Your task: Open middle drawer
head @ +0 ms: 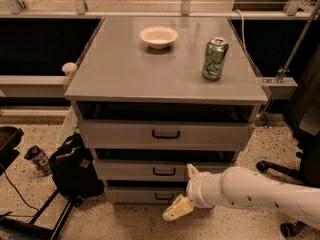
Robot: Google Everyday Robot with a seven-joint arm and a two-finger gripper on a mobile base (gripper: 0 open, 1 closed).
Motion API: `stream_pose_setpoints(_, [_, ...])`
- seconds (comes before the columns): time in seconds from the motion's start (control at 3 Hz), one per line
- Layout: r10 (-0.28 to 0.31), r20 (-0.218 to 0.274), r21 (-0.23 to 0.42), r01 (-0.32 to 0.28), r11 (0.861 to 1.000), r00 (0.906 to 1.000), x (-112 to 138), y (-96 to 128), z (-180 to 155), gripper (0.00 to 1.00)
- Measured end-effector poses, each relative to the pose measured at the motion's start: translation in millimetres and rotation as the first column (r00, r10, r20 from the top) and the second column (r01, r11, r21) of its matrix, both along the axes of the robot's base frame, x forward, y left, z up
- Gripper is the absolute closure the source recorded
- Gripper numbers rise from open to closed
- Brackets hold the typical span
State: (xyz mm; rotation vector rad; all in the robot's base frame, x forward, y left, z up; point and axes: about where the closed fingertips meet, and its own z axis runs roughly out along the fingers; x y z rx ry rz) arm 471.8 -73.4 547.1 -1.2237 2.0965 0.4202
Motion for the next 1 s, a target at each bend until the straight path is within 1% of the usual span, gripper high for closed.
stream_pose_setpoints(0.33, [0.013, 0.009, 0.063, -0.014, 0.998, 0.9999, 15, -6, 3, 0.0])
stream_pose_setpoints(0.67, [0.04, -0.013, 0.23, -0.036, 0.973, 0.9991, 32, -20, -8, 0.0])
stream_pose_setpoints(1.0, [0.068, -0.041, 0.303, -0.052, 0.951, 0.9969, 41, -19, -20, 0.0])
